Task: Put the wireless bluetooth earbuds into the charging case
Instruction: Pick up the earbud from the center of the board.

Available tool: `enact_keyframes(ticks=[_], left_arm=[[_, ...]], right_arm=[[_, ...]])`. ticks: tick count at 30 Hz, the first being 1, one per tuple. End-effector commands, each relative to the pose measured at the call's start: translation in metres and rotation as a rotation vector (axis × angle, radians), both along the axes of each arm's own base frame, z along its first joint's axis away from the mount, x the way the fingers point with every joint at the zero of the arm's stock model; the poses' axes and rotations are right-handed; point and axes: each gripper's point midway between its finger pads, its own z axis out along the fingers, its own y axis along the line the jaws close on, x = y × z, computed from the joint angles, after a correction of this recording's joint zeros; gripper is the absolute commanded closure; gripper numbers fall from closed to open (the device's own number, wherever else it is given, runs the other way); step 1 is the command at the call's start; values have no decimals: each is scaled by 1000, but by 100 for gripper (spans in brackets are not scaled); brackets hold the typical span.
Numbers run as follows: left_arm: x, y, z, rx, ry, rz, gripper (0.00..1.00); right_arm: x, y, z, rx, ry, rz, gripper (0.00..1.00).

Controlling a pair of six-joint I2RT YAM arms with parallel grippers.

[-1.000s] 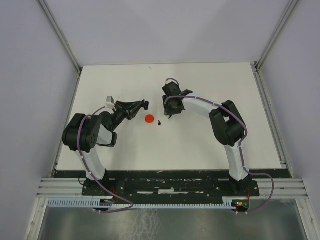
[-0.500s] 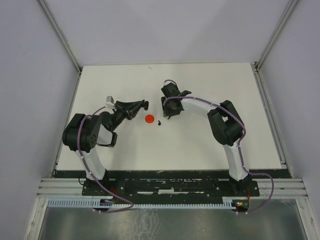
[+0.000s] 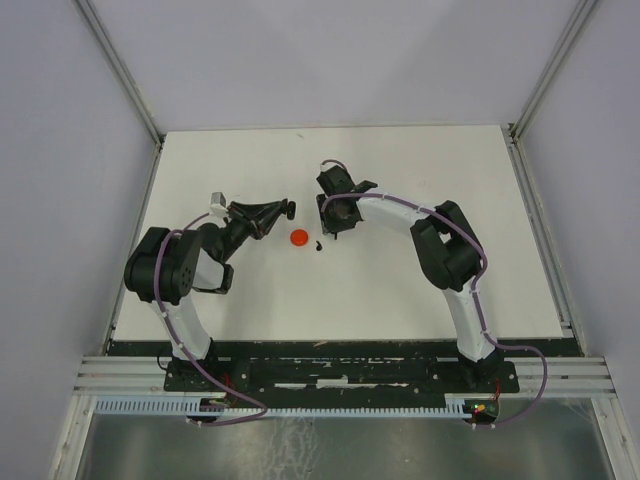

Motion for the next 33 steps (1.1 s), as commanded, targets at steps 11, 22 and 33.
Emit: enact_keyframes(ticks=[11,22,33], left_arm=[[-9,4,34,-47,-119,-12,97],[-9,4,34,-46,-120,-12,97],[-9,4,33,-45,-118,-10,97]], right_arm=[[8,-3,5,-33,-30,-16,59],[6,-6,5,-50,-29,0,62],[5,-7,3,-64,-25,4,63]])
